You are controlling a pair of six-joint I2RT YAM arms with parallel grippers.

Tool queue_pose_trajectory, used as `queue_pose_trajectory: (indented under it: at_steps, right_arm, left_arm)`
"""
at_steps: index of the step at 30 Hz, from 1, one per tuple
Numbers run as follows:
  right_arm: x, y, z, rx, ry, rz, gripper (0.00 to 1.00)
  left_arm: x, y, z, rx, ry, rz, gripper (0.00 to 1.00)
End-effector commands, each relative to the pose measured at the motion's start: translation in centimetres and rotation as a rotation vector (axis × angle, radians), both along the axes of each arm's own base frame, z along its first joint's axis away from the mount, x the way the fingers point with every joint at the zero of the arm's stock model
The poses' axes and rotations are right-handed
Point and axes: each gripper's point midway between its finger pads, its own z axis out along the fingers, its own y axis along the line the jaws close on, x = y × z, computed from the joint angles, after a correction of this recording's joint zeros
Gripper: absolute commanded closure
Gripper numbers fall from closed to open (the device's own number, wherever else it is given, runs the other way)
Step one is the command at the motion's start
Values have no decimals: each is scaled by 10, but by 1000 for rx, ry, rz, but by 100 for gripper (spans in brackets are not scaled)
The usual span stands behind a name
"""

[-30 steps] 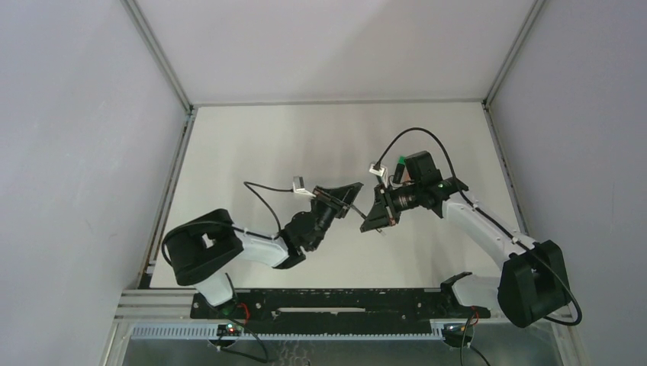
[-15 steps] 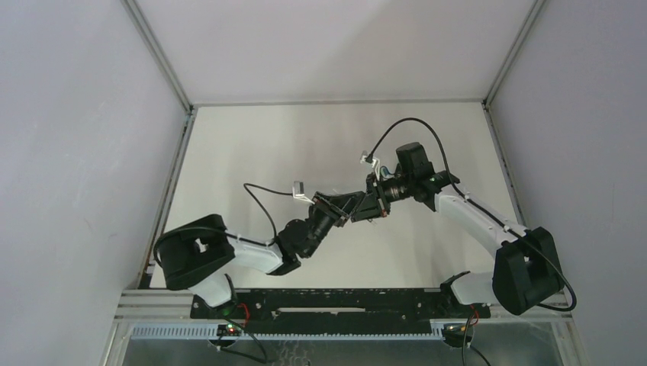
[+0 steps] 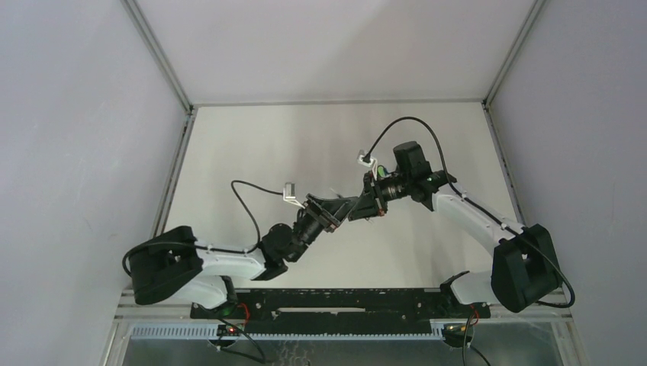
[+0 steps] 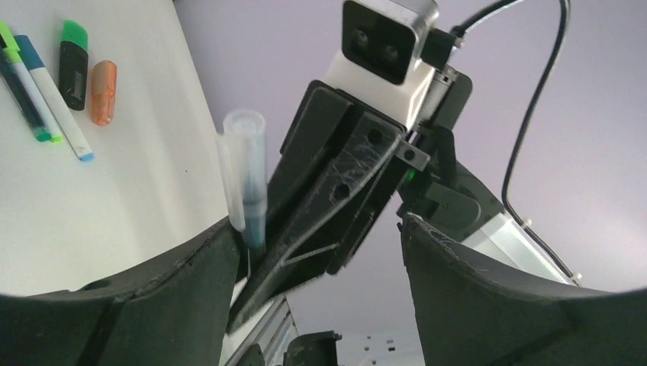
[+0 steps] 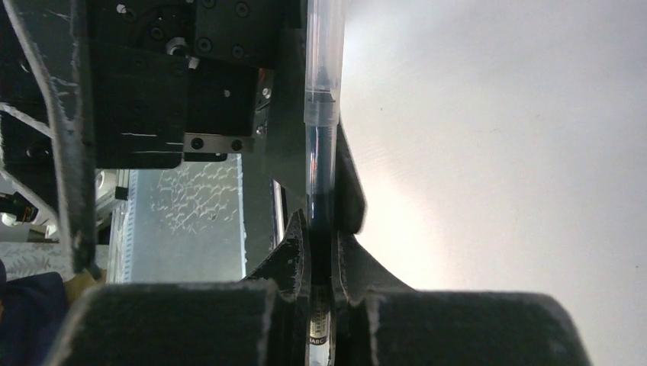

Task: Insert the pens into the pen caps
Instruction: Press the pen cap onto the pen.

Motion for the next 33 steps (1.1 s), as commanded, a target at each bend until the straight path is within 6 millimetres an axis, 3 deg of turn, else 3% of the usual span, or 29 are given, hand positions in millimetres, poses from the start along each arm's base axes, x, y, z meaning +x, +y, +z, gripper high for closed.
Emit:
queue_pose_trajectory:
  at_steps: [1,9,20,26,33]
  right_arm:
    - [27,4,24,57,-159,-20,100]
    - [21,0,32,93,-171,14,100]
    - [6,0,35,139,-172,97,100]
    - [2,2,35,142,-166,121,100]
    - [1,3,34,140,-160,132,100]
  left_arm:
    - [-32,1,-5,68,-52,-116,19]
    - [-29,30,-21,141,-34,-64,18]
    - [0,72,16,214,-144,62,21]
    - [13,71,23,256,-143,65,31]
    - [20,57,45,222,-198,39,33]
